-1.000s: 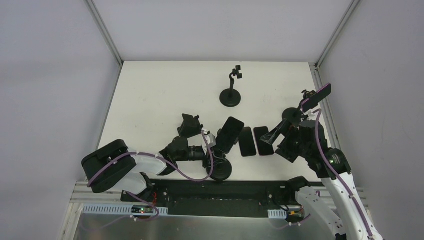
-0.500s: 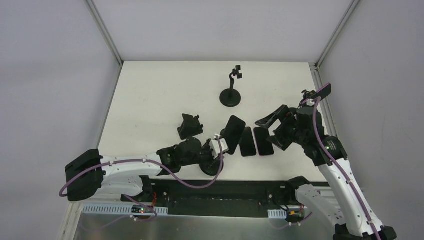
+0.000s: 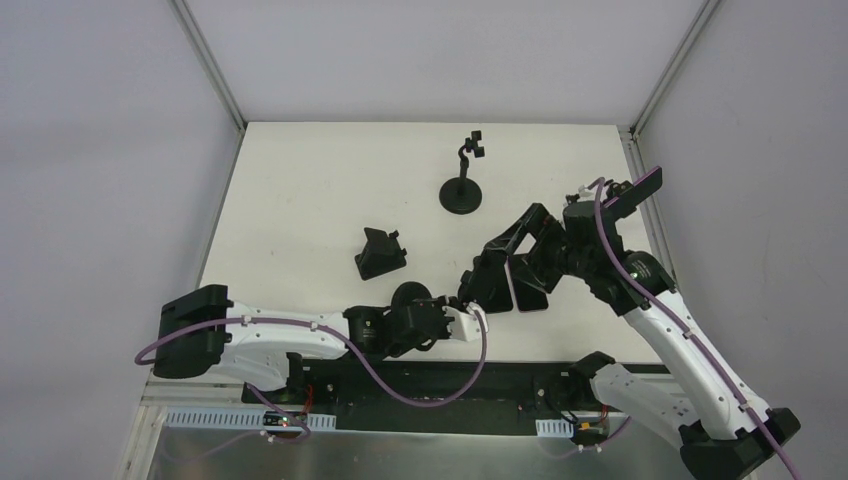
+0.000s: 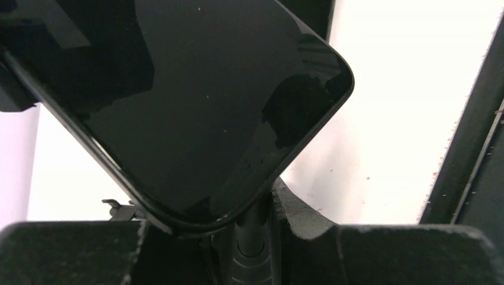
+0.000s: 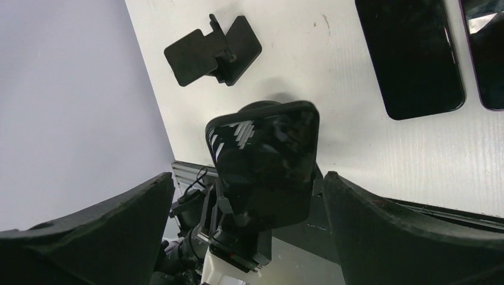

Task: Remove the phone from the phone stand
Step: Pick up the phone stand with the phone at the center of the board, then remove the phone from the phone stand.

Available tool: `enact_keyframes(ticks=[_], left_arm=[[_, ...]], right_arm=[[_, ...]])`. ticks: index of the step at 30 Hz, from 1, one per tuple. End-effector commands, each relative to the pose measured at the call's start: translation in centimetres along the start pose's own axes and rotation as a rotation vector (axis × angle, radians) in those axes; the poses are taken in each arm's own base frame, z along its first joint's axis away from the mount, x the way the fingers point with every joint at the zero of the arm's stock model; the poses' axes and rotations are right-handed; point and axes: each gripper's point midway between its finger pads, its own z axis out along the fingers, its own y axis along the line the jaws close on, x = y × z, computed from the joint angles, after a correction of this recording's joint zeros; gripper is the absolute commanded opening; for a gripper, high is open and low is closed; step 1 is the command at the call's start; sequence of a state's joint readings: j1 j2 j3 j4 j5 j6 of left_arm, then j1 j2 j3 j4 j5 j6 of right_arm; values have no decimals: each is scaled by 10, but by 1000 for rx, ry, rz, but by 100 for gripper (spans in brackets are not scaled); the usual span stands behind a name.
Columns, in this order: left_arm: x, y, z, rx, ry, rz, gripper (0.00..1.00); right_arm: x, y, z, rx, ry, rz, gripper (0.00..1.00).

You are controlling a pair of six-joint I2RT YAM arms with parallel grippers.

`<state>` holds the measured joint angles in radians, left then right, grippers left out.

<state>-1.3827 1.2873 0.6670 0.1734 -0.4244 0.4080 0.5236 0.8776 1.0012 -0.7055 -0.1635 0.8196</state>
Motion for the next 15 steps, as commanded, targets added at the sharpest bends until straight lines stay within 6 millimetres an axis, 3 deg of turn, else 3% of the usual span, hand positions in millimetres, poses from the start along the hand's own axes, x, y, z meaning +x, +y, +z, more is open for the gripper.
enact_keyframes(ticks=[1, 7, 15], left_arm=[[-39, 39, -5, -165, -55, 32, 0], [-44, 37, -6, -163, -61, 28, 0], [-44, 31, -6, -157, -59, 49, 0]], right_arm=[[-2, 13, -1, -29, -33, -64, 99], [-1, -4, 6, 43, -55, -101, 99], [-2, -3, 23, 47, -45, -111, 99]])
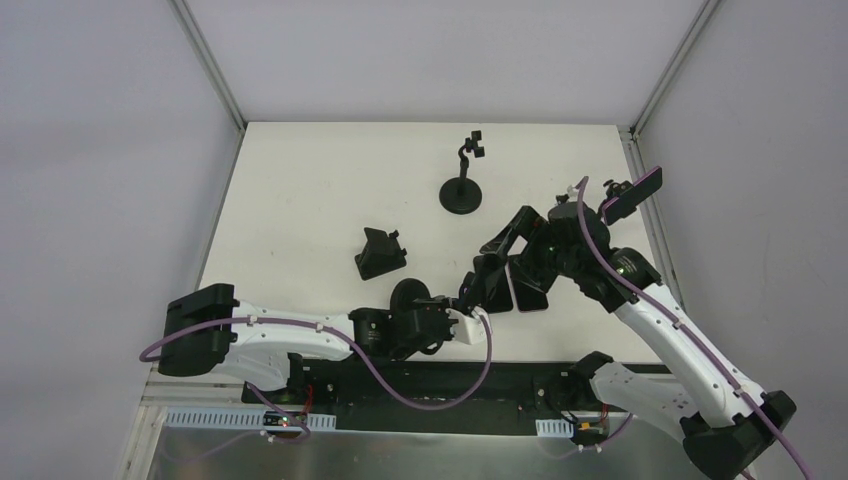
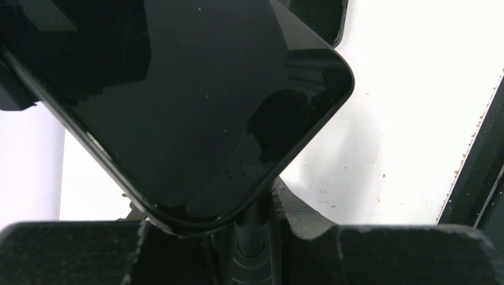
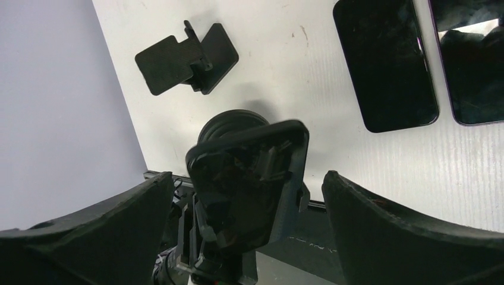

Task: Remove the phone from the phone stand

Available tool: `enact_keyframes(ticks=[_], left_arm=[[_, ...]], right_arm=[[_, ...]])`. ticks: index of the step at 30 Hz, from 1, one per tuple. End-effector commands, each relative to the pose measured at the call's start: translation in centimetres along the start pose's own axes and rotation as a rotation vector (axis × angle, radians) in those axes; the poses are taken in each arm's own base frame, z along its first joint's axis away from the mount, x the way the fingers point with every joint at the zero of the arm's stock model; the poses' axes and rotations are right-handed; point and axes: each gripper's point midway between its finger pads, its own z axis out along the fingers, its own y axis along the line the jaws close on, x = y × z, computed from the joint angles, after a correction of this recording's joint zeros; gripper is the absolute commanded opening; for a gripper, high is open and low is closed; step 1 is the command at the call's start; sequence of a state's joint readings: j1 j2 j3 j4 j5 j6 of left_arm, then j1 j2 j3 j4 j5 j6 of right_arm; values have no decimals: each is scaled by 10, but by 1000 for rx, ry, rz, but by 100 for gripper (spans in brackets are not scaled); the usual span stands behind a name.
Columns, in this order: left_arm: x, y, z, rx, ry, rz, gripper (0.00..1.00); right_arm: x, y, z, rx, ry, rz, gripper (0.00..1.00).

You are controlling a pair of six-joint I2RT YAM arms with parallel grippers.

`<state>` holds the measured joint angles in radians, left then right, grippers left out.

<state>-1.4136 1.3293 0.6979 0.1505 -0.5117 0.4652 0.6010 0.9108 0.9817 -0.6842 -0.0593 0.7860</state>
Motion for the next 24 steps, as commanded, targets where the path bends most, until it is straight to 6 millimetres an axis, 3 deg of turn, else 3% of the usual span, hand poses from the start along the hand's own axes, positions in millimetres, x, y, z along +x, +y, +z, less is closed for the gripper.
enact_keyframes(ticks=[1, 5, 10, 24], left_arm=[[-42, 31, -8, -119, -93, -39, 0], [-44, 29, -9, -110, -102, -33, 0], [-49, 20, -11, -56, -142, -80, 0], [-54, 19, -10, -56, -147, -131, 0]], right_arm=[[-7, 5, 9, 3, -21, -34, 99], [-8, 4, 15, 19, -17, -51, 99], [0, 14, 23, -96, 2, -81, 99], [5, 17, 24, -184, -9, -88, 99]])
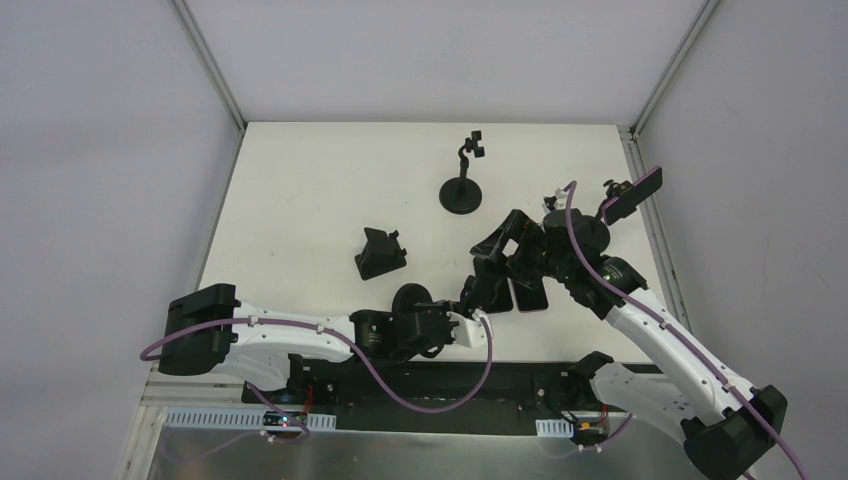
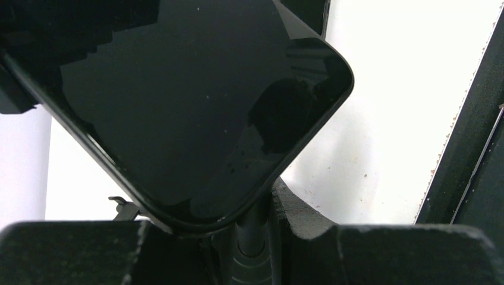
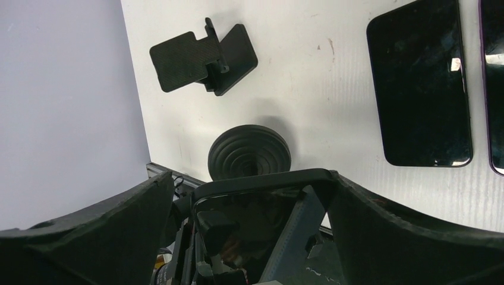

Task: Remove the phone from the phone stand

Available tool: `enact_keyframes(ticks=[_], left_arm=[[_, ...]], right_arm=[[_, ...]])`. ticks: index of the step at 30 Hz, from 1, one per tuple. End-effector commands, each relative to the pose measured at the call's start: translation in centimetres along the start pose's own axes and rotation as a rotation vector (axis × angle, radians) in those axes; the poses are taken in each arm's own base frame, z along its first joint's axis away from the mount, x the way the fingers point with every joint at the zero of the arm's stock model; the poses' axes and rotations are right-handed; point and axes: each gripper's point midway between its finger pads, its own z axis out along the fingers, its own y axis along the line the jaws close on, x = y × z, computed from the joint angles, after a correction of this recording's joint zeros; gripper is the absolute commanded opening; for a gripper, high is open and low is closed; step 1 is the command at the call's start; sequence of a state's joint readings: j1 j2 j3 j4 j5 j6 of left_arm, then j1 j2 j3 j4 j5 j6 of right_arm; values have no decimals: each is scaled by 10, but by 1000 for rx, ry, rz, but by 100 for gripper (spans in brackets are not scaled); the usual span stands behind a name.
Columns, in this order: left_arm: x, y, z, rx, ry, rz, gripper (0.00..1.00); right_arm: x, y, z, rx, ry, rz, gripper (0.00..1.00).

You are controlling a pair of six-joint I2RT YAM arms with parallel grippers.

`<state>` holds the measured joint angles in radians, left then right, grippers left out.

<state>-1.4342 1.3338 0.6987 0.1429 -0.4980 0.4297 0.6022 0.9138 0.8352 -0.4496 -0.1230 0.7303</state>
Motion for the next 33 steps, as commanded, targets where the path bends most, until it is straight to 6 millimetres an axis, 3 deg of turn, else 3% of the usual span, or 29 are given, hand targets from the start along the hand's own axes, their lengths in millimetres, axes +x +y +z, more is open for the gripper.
enact_keyframes(ticks=[1, 2, 8, 15, 17, 19, 23, 33], left_arm=[[-51, 29, -9, -84, -140, -111, 0], [-51, 29, -9, -85, -141, -114, 0], [-51, 31, -11, -93, -143, -130, 0], [-55, 30, -13, -80, -161, -153, 0], [-56, 31, -14, -78, -168, -160, 0], [-57, 31, -15, -80, -171, -167, 0], [-61, 31, -18, -66, -190, -224, 0], [-86, 13, -36, 92, -315, -383, 0]], right_arm=[[1, 18, -4, -95, 6, -21, 90], [7, 21, -6, -113, 35, -17, 80], [12, 17, -4, -97, 57, -14, 76], [17, 20, 1, -119, 80, -25, 61], [18, 25, 1, -150, 83, -38, 50], [19, 28, 0, -173, 85, -57, 27], [18, 34, -7, -220, 71, -96, 1], [9, 64, -44, -504, -88, -194, 0]])
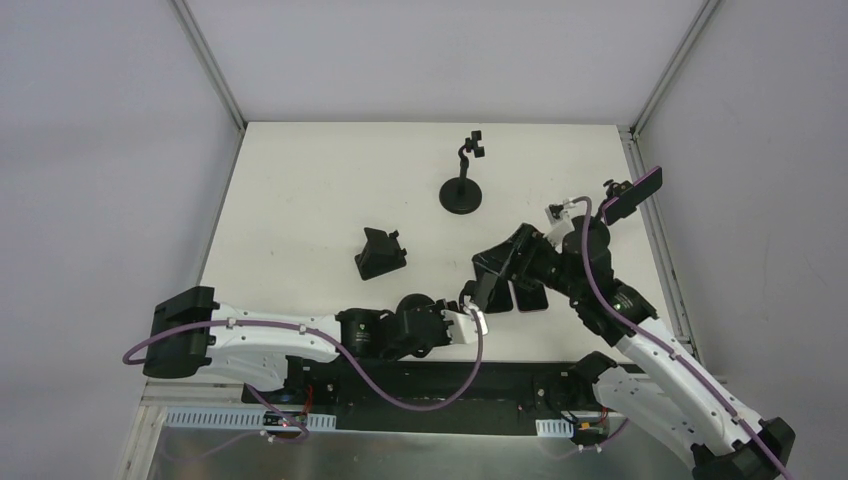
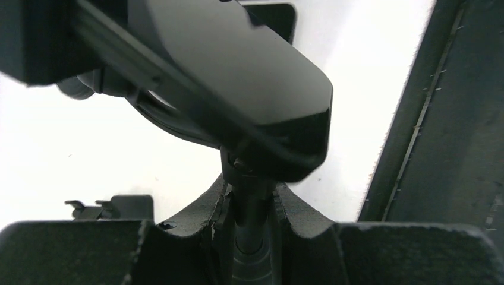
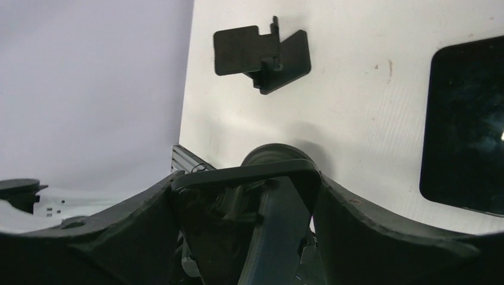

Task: Remove the phone from the phone stand

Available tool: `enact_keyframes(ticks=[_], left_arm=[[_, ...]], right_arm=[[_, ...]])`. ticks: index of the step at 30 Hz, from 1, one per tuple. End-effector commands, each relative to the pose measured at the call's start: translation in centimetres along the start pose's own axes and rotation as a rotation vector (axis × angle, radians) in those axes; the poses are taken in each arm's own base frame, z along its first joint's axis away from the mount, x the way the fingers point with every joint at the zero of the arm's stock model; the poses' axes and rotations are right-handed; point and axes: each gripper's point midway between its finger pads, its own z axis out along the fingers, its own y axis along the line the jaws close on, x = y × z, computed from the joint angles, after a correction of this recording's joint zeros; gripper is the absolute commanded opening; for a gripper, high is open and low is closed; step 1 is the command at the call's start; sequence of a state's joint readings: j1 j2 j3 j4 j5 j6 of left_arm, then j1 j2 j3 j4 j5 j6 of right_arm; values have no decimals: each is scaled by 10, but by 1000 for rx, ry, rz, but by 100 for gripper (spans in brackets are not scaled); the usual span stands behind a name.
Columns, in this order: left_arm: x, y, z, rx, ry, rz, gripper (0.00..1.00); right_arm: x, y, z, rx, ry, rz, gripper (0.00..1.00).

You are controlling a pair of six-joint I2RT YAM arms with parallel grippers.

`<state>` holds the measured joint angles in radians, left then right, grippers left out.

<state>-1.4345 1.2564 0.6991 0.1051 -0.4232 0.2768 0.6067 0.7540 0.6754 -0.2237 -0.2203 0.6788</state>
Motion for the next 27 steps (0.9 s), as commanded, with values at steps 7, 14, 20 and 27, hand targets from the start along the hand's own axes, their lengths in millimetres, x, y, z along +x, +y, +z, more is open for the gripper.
enact_keyframes(ticks=[7, 14, 20, 27], left_arm=[[-91, -13, -32, 181, -354, -238, 0], [-94, -4, -32, 194, -395, -331, 0], [-86, 2, -26, 184, -390, -400, 0], [-74, 10, -15, 138, -356, -514, 0]], right_arm=[[-2, 64, -38, -386, -97, -229, 0], [2, 80, -54, -506, -129, -321, 0], [3, 93, -66, -562, -146, -358, 0], [4, 105, -79, -611, -180, -404, 0]])
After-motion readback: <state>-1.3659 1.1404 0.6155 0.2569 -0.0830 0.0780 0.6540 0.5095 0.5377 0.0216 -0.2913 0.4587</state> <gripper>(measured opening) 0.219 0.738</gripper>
